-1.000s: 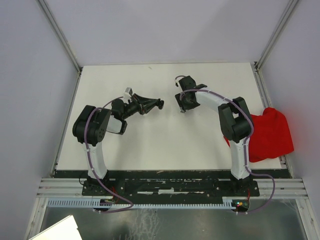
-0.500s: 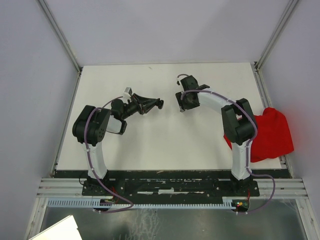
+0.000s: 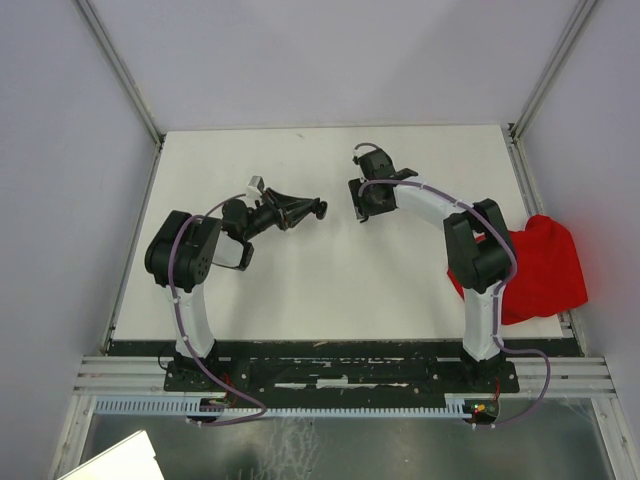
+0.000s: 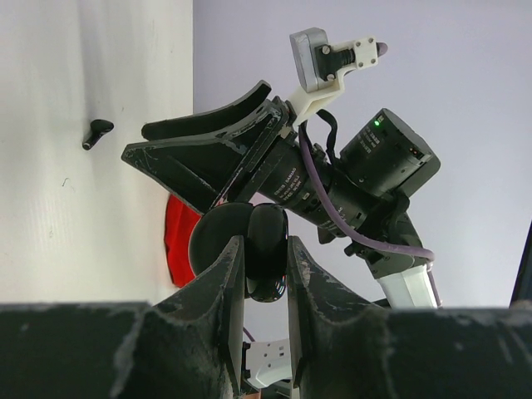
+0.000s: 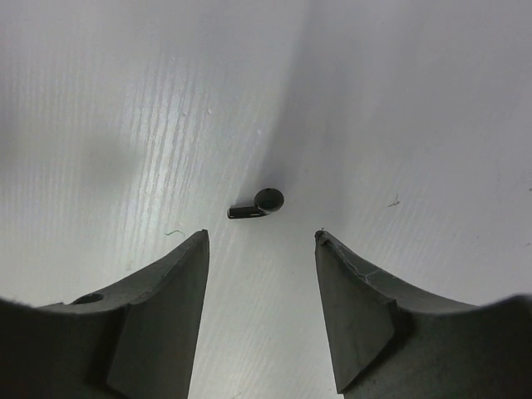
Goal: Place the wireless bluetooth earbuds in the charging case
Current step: Pick up the earbud from the center of the board.
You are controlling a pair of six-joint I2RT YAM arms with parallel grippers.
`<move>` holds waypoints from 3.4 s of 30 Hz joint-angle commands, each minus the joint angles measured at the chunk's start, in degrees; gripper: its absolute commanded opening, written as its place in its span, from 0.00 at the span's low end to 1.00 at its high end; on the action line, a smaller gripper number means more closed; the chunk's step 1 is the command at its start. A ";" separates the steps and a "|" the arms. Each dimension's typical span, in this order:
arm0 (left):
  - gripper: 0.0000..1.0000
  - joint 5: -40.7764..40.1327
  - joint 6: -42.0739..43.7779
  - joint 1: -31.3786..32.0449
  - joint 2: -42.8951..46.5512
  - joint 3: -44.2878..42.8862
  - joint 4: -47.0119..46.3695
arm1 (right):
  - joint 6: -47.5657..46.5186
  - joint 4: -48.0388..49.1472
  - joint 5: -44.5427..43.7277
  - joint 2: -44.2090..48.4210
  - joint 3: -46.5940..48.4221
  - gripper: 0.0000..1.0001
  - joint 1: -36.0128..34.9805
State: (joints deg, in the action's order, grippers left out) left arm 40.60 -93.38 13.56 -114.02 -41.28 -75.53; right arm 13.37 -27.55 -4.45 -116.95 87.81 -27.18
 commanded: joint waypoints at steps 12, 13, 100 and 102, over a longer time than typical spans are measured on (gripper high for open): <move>0.03 -0.13 -2.42 -0.27 -0.24 0.32 -4.75 | 0.32 1.45 -8.74 -3.93 5.90 0.63 -2.35; 0.03 -0.07 -2.42 -0.22 -0.22 0.32 -4.76 | 0.36 1.37 -9.00 -4.24 6.15 0.63 -2.32; 0.03 -0.09 -2.99 -0.37 -0.64 0.42 -5.42 | 1.47 -3.43 -2.77 -4.33 6.03 0.63 -1.04; 0.03 -0.08 -3.08 -0.36 -0.83 0.28 -5.54 | 2.25 -3.79 -3.06 -4.95 6.51 0.63 -1.03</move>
State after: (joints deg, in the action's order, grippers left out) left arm 40.60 -93.47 13.50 -114.48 -40.05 -76.90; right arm 13.41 -30.72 -8.78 -120.90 90.91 -28.34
